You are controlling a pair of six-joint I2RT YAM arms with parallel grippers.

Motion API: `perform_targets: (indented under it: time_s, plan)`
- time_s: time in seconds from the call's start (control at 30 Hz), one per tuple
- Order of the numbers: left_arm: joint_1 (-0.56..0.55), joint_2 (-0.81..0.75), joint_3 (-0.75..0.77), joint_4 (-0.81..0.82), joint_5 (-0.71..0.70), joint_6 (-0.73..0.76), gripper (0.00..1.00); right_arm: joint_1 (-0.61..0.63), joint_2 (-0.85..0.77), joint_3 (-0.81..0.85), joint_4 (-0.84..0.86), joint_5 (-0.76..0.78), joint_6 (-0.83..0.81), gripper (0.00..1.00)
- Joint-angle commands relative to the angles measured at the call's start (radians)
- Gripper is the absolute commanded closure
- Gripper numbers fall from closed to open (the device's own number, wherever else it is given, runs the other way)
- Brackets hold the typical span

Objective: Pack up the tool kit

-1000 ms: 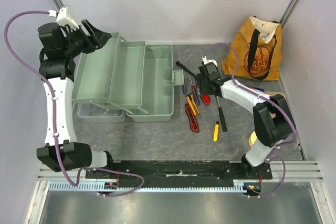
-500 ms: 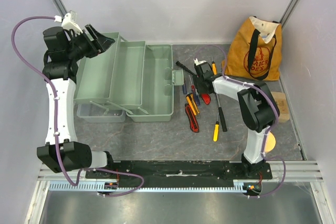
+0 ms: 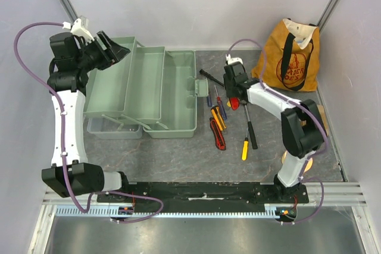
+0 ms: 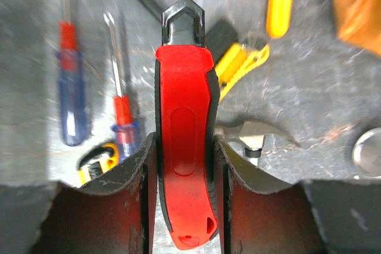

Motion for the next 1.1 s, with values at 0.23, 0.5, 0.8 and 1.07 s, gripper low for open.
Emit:
perform_targets:
  time_s: [0.23, 0.5, 0.8, 1.07]
  plan:
    - [-0.002, -0.08, 0.016, -0.006, -0.032, 0.013, 0.27, 0.016, -0.174, 0.296, 0.028, -0.238, 0.211, 0.75]
    - [-0.002, -0.145, -0.029, -0.019, -0.072, 0.003, 0.27, 0.218, -0.039, 0.447, 0.169, -0.349, 0.449, 0.74]
    - [-0.012, -0.211, -0.039, -0.056, -0.097, -0.043, 0.29, 0.376, 0.21, 0.677, 0.203, -0.409, 0.66, 0.74]
    - [-0.012, -0.306, -0.128, -0.094, -0.129, -0.051, 0.29, 0.438, 0.377, 0.845, 0.133, -0.303, 0.726, 0.73]
